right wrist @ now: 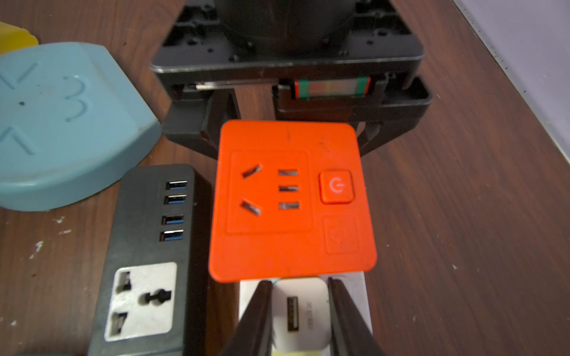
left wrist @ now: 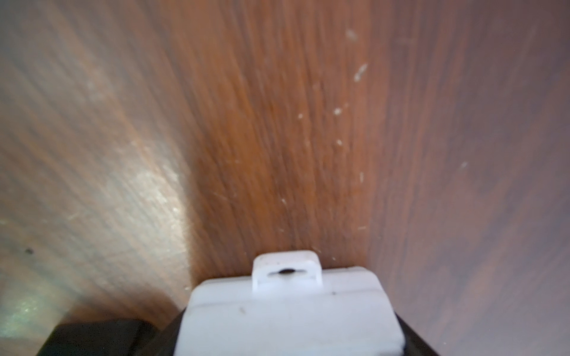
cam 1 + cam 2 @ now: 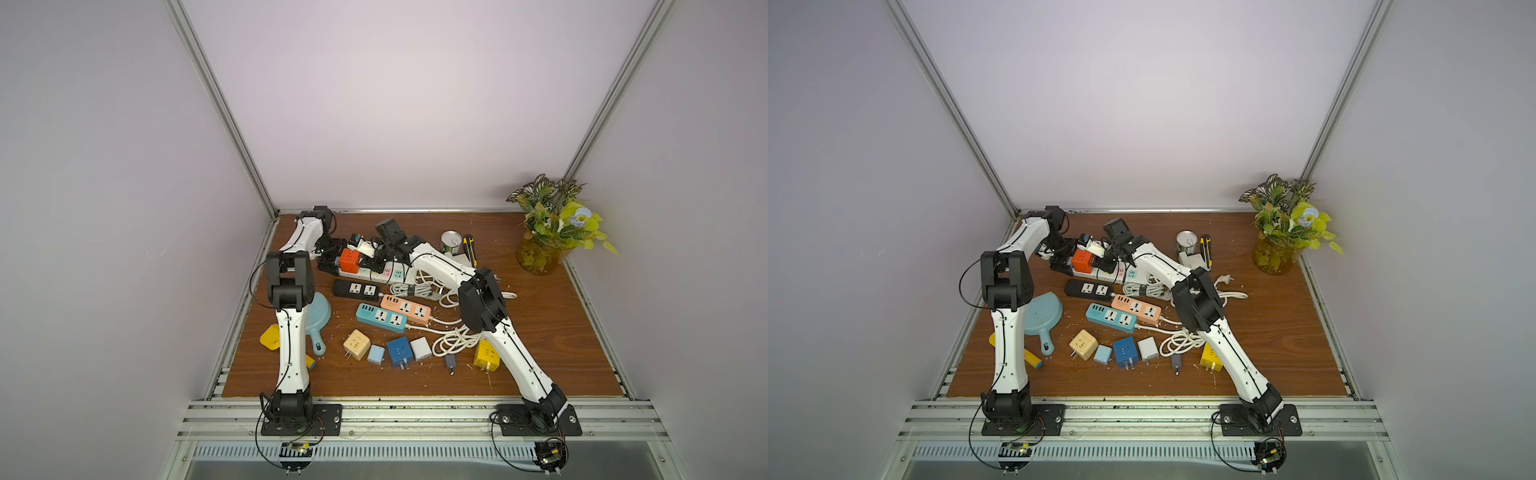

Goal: Pull the plug off the socket
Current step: Remove the plug from the socket, then place the plug at the center of the board.

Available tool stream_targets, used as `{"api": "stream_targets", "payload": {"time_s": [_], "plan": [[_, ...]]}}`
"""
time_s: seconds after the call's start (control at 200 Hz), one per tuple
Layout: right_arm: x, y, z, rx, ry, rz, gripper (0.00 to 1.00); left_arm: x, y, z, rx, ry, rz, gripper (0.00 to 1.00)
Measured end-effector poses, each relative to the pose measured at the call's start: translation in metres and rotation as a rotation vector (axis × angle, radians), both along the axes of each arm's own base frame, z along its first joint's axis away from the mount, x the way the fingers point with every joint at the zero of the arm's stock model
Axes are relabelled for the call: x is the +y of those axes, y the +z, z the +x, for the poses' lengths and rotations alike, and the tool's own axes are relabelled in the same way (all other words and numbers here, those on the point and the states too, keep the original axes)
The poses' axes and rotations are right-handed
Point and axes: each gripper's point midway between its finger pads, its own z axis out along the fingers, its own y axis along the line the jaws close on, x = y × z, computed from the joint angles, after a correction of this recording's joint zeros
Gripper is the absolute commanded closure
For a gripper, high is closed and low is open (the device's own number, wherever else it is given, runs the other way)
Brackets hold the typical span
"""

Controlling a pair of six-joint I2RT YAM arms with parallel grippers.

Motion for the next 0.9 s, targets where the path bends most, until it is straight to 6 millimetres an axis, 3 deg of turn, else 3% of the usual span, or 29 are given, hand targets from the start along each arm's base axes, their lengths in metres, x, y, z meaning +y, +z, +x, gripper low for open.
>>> {"api": "stream_targets", "payload": {"time_s": [0.245,0.34,0.47,0.605,0.751,0.901], "plan": [[-0.002,0.009,0.003,0.092,-0.014,0.086,1.00,0.000,0.000,0.001,0.002,-0.001,0.006,0.86],[-0.003,0.048,0.015,0.082,-0.018,0.180,1.00,0.003,0.000,0.003,-0.008,-0.002,0.022,0.86],[-0.005,0.119,0.030,-0.016,-0.009,0.311,1.00,0.005,-0.001,0.004,-0.009,0.001,0.031,0.86],[-0.010,0.159,0.024,-0.070,-0.005,0.349,1.00,0.005,-0.001,0.004,-0.007,0.001,0.032,0.86],[-0.020,0.165,0.015,-0.087,-0.069,0.322,1.00,0.005,-0.001,0.004,-0.007,0.000,0.032,0.86],[-0.045,0.156,0.024,-0.087,-0.250,0.237,1.00,0.005,0.000,0.005,-0.008,0.000,0.031,0.86]]}}
